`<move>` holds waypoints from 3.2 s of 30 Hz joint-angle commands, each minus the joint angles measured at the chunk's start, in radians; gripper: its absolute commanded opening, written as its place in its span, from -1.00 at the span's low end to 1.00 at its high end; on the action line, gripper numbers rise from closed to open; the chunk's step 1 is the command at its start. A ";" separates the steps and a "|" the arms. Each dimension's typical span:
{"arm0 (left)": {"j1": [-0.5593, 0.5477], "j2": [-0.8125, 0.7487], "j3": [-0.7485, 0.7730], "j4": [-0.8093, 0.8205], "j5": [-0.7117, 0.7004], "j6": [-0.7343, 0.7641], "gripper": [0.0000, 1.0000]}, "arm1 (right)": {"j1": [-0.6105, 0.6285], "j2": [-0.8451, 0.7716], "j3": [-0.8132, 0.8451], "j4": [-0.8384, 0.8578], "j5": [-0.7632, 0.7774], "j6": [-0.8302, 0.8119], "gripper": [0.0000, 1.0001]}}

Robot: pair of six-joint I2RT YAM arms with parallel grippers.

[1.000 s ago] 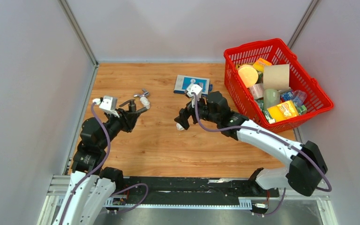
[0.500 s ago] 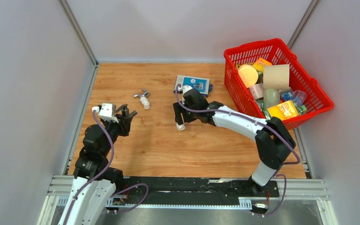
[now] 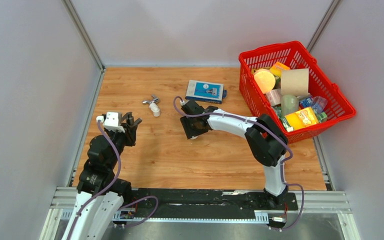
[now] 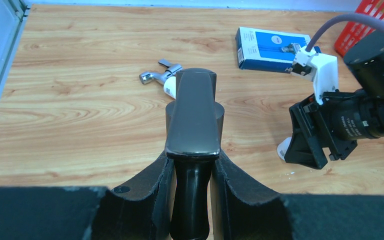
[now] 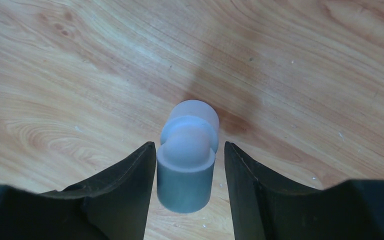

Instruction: Install the water faucets

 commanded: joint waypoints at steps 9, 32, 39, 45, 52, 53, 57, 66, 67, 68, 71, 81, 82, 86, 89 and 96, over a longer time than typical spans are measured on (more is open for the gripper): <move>-0.005 -0.018 0.019 0.034 -0.004 0.026 -1.00 | 0.009 0.051 0.077 -0.036 0.061 0.013 -0.04; -0.005 0.121 -0.020 0.451 0.390 -0.293 -1.00 | -0.201 -0.438 -0.242 0.468 -0.488 -0.168 -1.00; -0.005 0.343 -0.018 0.891 0.550 -0.553 -1.00 | -0.381 -0.670 -0.425 0.817 -0.684 -0.142 -1.00; -0.005 0.566 0.090 1.180 0.696 -0.712 -1.00 | -0.470 -0.715 -0.398 0.851 -0.911 -0.223 -1.00; -0.006 0.761 0.209 1.526 0.848 -1.003 -1.00 | -0.507 -0.759 -0.440 1.206 -1.108 -0.094 -1.00; -0.012 0.770 0.213 1.594 0.864 -1.029 -1.00 | -0.507 -0.765 -0.451 1.257 -1.117 -0.073 -1.00; -0.037 0.819 0.239 1.686 0.891 -1.137 -1.00 | -0.500 -0.790 -0.503 1.507 -1.128 0.025 -1.00; -0.058 0.802 0.287 1.576 0.911 -1.161 -1.00 | -0.464 -0.814 -0.460 1.448 -1.181 -0.161 -1.00; -0.060 0.793 0.290 1.552 0.909 -1.134 -0.99 | -0.456 -0.816 -0.451 1.431 -1.192 -0.183 -1.00; -0.063 0.778 0.292 1.506 0.909 -1.119 -1.00 | -0.448 -0.816 -0.438 1.409 -1.195 -0.207 -1.00; -0.071 0.747 0.289 1.409 0.897 -1.042 -1.00 | -0.431 -0.810 -0.422 1.403 -1.198 -0.215 -1.00; -0.091 0.712 0.295 1.304 0.891 -0.957 -0.99 | -0.412 -0.781 -0.432 1.561 -1.172 -0.067 -1.00; -0.097 0.713 0.296 1.303 0.891 -0.957 -1.00 | -0.410 -0.779 -0.434 1.570 -1.172 -0.067 -1.00; -0.109 0.712 0.296 1.287 0.883 -0.948 -1.00 | -0.399 -0.768 -0.422 1.593 -1.175 -0.062 -1.00; -0.117 0.713 0.301 1.281 0.882 -0.950 -1.00 | -0.390 -0.761 -0.420 1.592 -1.177 -0.076 -1.00; -0.124 0.709 0.319 1.220 0.888 -0.966 -1.00 | -0.384 -0.741 -0.415 1.577 -1.194 -0.140 -1.00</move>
